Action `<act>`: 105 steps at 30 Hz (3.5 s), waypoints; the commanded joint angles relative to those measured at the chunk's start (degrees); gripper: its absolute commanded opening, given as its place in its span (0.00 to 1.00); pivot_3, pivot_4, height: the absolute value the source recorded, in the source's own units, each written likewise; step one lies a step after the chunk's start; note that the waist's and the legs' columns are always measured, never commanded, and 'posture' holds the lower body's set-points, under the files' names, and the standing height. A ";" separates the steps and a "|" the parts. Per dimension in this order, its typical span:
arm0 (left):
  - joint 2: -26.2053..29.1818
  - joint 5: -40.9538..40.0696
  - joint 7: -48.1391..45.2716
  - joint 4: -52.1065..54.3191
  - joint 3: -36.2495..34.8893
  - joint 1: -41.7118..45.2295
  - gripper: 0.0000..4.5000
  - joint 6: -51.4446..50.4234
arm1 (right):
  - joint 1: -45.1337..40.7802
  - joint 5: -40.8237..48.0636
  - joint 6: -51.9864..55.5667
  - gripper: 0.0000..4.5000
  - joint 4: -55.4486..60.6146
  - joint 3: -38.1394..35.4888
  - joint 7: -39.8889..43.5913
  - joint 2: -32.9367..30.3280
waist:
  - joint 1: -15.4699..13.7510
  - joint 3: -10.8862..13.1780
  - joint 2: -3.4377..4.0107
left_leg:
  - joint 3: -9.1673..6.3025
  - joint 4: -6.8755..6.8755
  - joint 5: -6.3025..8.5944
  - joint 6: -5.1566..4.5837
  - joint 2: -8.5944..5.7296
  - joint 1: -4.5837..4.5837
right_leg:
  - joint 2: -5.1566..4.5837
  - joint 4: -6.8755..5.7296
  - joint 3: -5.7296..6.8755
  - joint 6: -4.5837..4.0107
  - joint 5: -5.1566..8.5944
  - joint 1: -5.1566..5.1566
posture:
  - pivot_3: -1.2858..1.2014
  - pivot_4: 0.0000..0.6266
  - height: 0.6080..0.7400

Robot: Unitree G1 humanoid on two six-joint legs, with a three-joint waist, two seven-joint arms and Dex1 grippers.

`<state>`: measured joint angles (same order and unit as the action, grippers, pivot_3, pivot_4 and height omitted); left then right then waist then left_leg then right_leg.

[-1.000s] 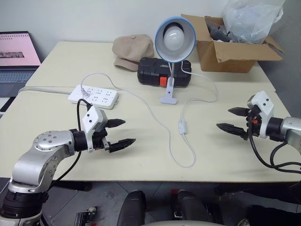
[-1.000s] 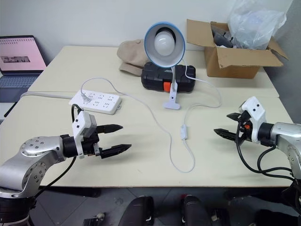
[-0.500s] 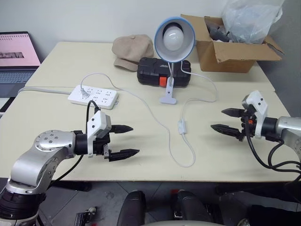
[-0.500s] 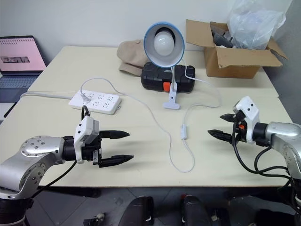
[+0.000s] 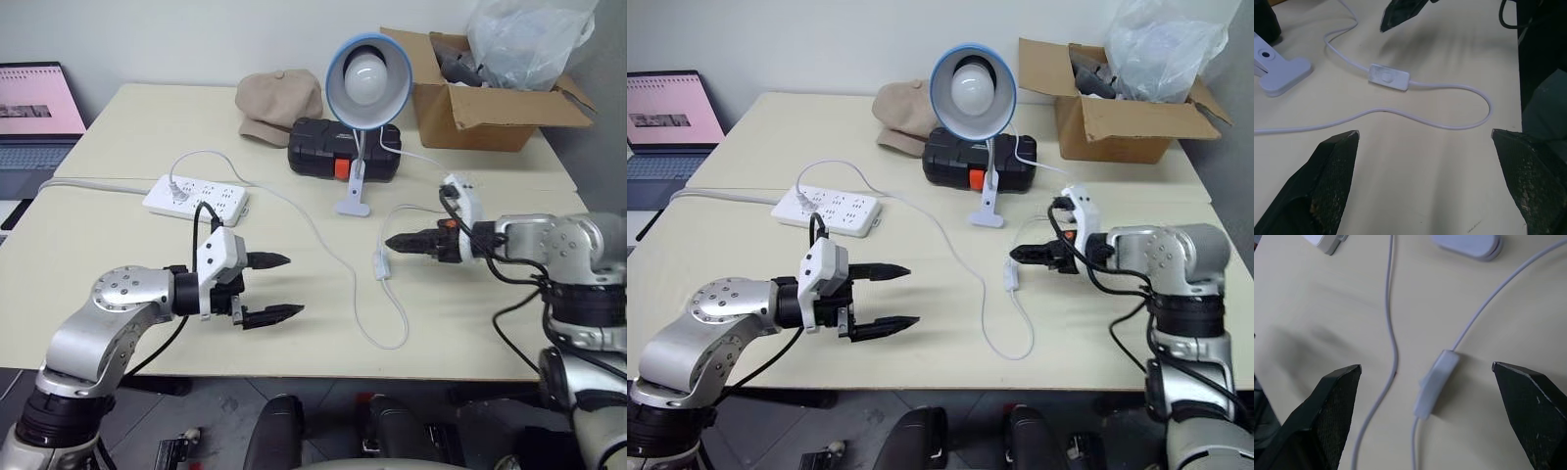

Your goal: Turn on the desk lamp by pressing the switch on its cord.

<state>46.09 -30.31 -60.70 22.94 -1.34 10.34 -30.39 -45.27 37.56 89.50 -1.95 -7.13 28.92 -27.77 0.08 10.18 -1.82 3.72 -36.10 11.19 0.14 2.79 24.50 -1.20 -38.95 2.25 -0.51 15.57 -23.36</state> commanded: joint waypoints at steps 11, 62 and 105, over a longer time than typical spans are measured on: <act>-0.60 3.94 1.42 3.28 2.01 -2.11 1.00 4.99 | -6.36 -4.90 0.64 1.00 -10.75 2.40 -2.87 5.15 | 0.06 0.00 0.01 | 0.01 0.00 0.00 -0.01 0.01 0.02 | 0.01 -0.02 0.00 0.00 0.00 -0.05 | 0.52 0.24 1.00; 0.06 -1.93 3.15 -0.66 -5.40 -0.32 1.00 -1.04 | -5.84 -6.54 -8.83 0.09 -12.17 -4.66 -1.07 8.23 | 0.09 0.01 0.03 | -0.01 0.02 0.00 -0.01 0.04 0.13 | 0.04 -0.03 0.03 0.01 0.00 -0.18 | 0.52 0.24 1.00; -24.42 -27.54 6.64 -16.11 -1.37 26.32 1.00 -27.68 | 4.50 29.50 -11.98 0.09 19.13 -12.05 2.29 1.12 | 0.26 0.02 0.02 | -0.13 -0.04 -0.01 -0.01 -0.03 0.22 | 0.06 -0.02 0.06 0.08 -0.03 -0.15 | 0.52 0.24 1.00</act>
<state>22.14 -57.62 -53.55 4.86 -2.71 36.27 -59.31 -39.93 64.54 78.32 15.53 -18.88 31.61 -25.84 0.34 10.20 -1.79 3.58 -36.13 11.18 0.13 2.76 24.72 -1.14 -38.97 2.32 -0.43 15.54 -23.51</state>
